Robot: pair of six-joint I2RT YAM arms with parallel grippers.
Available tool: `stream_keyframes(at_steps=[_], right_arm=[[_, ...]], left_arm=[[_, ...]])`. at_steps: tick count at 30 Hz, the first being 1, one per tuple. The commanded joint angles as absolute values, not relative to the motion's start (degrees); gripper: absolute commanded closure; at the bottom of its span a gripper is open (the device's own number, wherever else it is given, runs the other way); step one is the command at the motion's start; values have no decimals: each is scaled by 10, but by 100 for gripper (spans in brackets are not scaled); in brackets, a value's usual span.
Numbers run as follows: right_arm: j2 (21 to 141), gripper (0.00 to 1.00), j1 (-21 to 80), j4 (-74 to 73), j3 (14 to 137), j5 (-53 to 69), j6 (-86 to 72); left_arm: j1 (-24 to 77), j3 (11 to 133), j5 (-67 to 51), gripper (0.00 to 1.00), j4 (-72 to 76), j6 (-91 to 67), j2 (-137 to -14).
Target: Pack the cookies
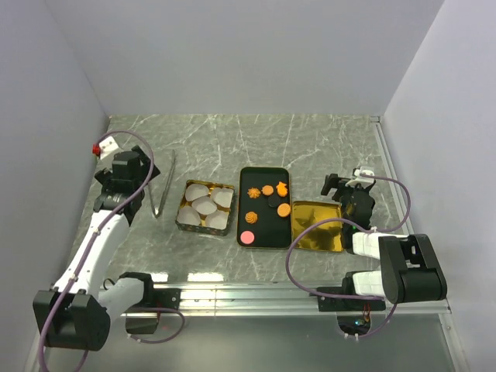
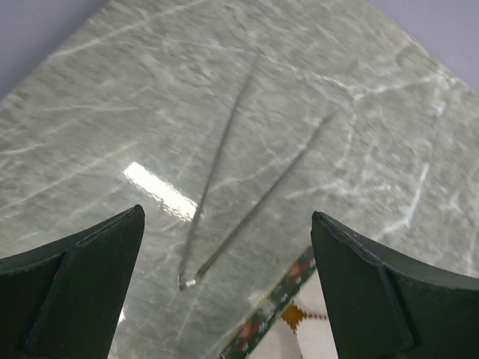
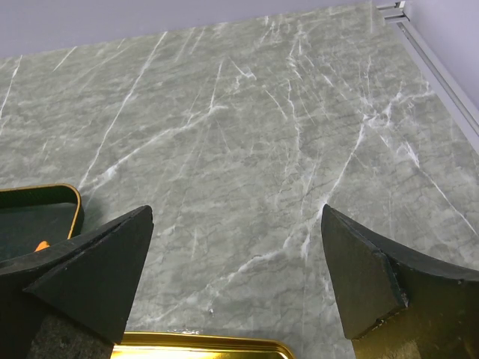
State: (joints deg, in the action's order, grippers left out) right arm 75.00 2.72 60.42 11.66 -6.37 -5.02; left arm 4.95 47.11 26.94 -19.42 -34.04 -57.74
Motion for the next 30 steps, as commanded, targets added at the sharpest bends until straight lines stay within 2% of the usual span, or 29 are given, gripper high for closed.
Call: stream_keyframes(at_steps=[1,5,8,10,11,19,23,30], right_arm=[[743,0,28,635,125,-68,-46],[743,0,27,635,124,-69,-45],[744,0,27,635,125,-68,-46],[743,0,27,635,125,-68,-45],[743,0,27,635,125,-68,-45],[744,0,27,634,125,-69,-46],[744,0,27,637,125,-66,-47],[744,0,26,634,126,-62,-43]], left_arm=[[48,506,311,1,-203,-326,-596],[48,498,231,1,-171,-262,-599],[38,551,220,1,-256,-303,-659],[27,590,164,5,-290,-291,-697],[27,604,157,10,-305,-291,-729],[24,666,147,9,-364,-266,-818],[19,650,98,12,-389,-276,-851],[18,593,54,10,-361,-267,-857]])
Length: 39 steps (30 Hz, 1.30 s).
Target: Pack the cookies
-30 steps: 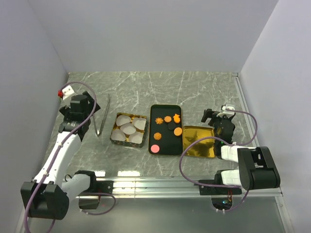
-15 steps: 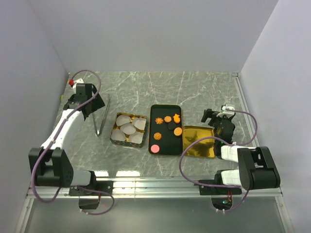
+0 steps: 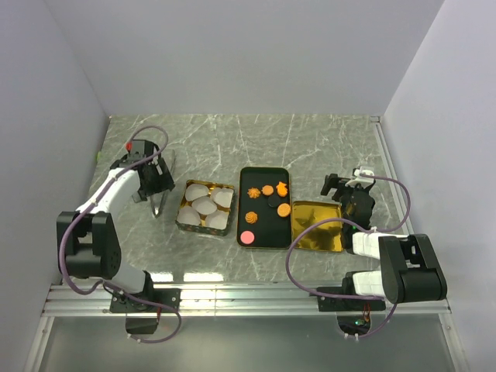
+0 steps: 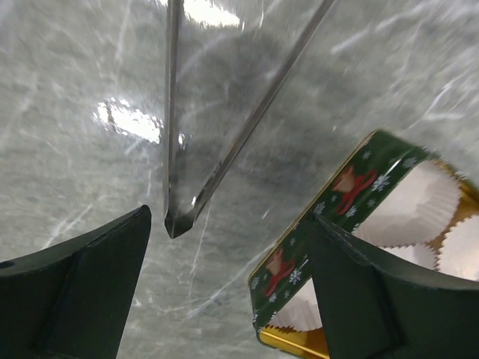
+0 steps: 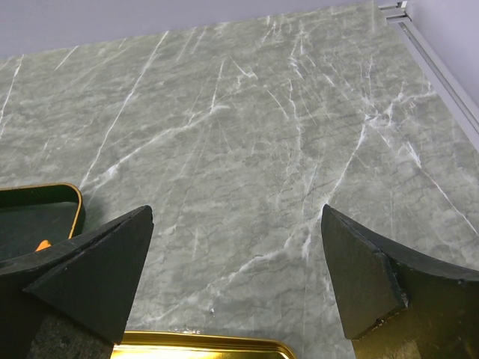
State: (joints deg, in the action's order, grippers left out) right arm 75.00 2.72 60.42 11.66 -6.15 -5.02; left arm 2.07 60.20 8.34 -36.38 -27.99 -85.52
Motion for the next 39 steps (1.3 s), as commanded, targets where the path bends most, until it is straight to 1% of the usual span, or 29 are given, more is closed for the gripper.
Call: stream_keyframes(at_steps=[1,6,11,17,20,29,31,33,36,37,39], right_arm=[[744,0,26,633,126,-62,-44],[746,0,26,640,125,-61,-43],[747,0,26,641,125,-62,-43],[750,0,27,650,124,-62,-41],[750,0,28,650,124,-62,-41],[749,0,30,648,123,-65,-40],[749,0,31,648,124,-66,-40],[750,0,30,648,123,-66,-40],[750,0,31,650,124,-65,-40],[751,0,30,651,124,-65,-40],[751,0,31,651,125,-65,-39]], left_arm=[[18,591,60,11,-363,-267,-865],[12,576,72,11,-349,-259,-872],[10,585,84,12,-347,-252,-905],[1,612,78,12,-334,-250,-964],[-19,632,74,13,-329,-243,-993],[-25,676,77,17,-323,-237,-1062],[-26,679,63,23,-323,-236,-1073],[-25,667,52,25,-312,-236,-1074],[-25,651,39,33,-295,-236,-1073],[-25,651,38,39,-294,-238,-1077],[-25,657,33,44,-296,-238,-1078]])
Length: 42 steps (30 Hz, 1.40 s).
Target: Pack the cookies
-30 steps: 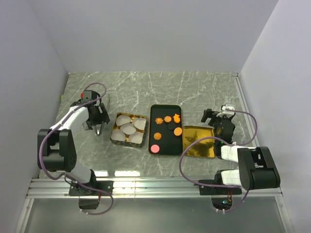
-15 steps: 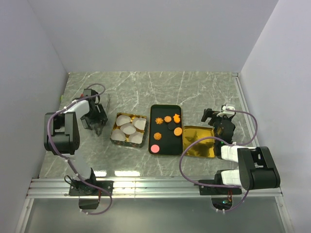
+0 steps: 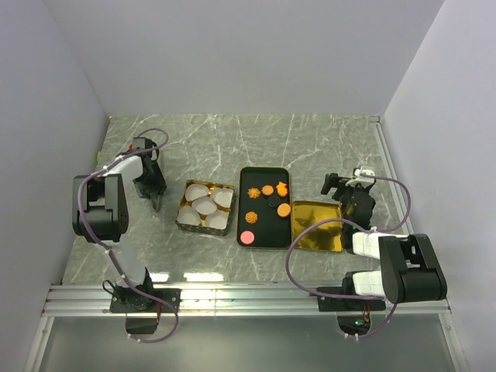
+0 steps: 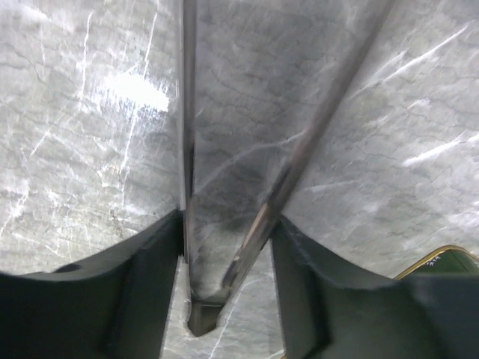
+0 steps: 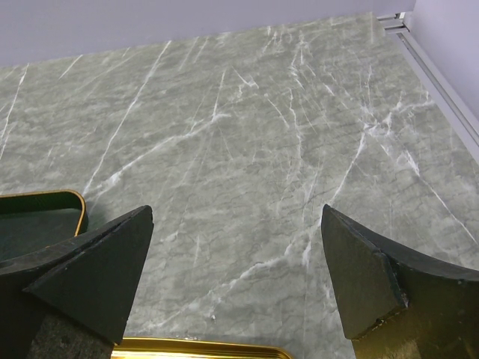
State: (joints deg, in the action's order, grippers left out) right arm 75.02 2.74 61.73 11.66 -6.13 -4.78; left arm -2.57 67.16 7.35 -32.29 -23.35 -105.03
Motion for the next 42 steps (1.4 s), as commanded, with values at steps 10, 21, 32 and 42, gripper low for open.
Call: stream_keyframes(at_steps=[10,21,32,42], right_arm=[[707,0,62,594,133,-90,-12],[563,0,105,306,291,-148,-28],[524,0,126,-11,532,-85,-138],[491,0,198,-123,541,-35,-305]], left_arm=[[-25,695,47,47,-337,-246,-993],[-24,700,29,42,-366,-258,-892],[-15,700,4,53,-384,-277,-808],[-4,704,39,54,-419,-294,-734]])
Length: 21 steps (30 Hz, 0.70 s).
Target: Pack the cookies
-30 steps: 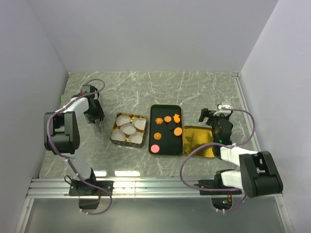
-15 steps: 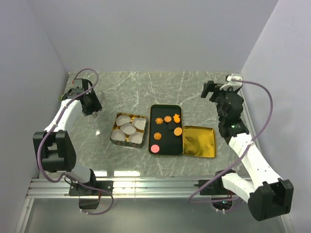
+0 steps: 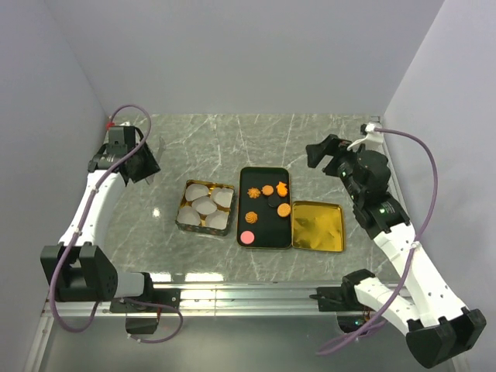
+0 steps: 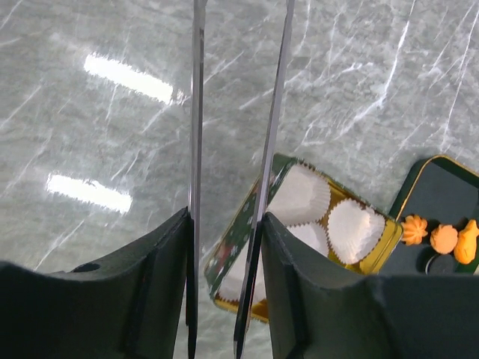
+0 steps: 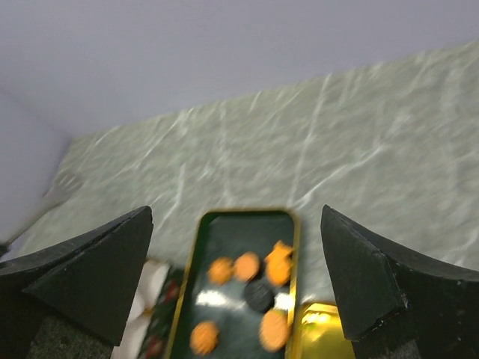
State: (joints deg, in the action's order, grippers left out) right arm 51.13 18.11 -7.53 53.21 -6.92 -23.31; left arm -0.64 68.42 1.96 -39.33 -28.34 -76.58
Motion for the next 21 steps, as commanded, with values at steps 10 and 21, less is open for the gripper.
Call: stream_keyframes(at_steps=[10,21], right_arm=[[414,0,210,-191,554,26,-357],[356,0,214,-315,577,69,-375]], left_arm=[[51,804,12,52,-557,-270,-669],[151,841,-55,60,-623,-316,-604]])
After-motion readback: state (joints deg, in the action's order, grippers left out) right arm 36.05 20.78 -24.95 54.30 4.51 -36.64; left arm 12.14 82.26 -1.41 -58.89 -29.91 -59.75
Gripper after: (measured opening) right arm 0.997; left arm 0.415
